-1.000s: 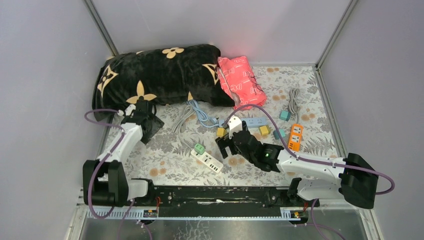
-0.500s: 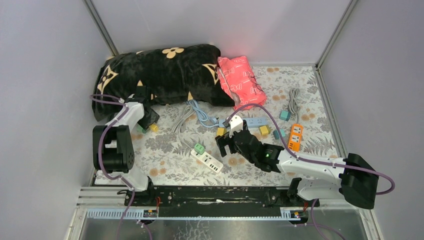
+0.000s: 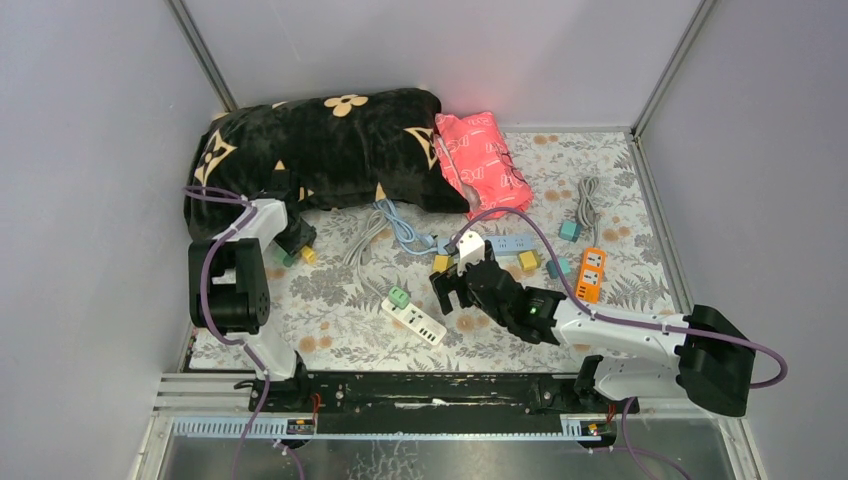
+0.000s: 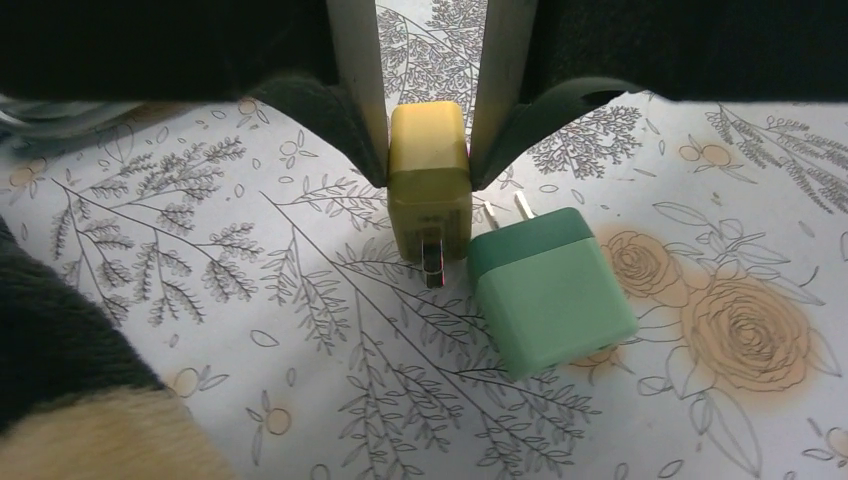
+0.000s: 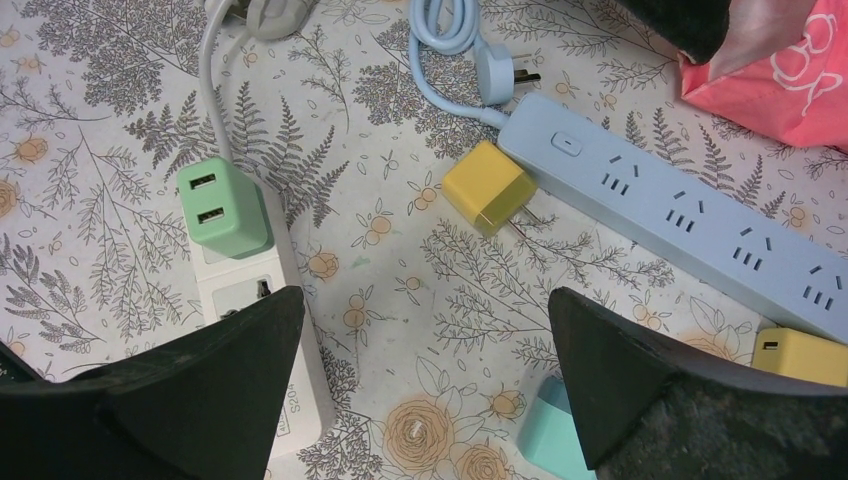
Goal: Insert the plug
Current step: Pick up the plug from the center of the board.
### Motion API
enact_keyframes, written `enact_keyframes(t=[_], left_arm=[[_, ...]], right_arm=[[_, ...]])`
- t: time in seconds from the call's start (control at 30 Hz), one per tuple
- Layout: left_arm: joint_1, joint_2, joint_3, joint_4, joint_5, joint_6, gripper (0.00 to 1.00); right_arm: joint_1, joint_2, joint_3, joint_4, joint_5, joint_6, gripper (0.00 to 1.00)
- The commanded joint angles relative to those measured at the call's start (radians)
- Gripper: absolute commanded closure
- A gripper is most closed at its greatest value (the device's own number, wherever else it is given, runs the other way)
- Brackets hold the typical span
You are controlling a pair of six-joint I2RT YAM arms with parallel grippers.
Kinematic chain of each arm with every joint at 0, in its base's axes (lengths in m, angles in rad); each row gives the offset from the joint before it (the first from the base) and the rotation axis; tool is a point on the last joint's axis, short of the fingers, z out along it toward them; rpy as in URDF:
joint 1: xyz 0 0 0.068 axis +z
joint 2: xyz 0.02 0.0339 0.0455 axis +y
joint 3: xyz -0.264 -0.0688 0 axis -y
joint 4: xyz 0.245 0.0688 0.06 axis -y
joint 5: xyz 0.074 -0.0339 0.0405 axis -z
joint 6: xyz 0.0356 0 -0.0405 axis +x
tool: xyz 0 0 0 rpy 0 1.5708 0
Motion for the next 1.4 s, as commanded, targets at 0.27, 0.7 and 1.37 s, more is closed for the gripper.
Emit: enact_keyframes(t=[0.27, 0.7, 1.37], left_arm=[[0.008, 0.049, 0.044, 0.018, 0.077, 0.02, 0.6], [0.013, 0.128, 0.075, 0.019, 0.06, 0.016, 0.57], [0.014, -0.157, -0.152, 0.179, 0.325, -0.046, 0.73]], right_arm=[[-0.003, 0.01, 0.019, 0.038, 0.001, 0.013, 0.0], [-0.003, 0.023, 0.025, 0.032, -0.007, 0.011, 0.0], [-0.003, -0.044, 0.016, 0.07, -0.015, -0.042, 0.01]])
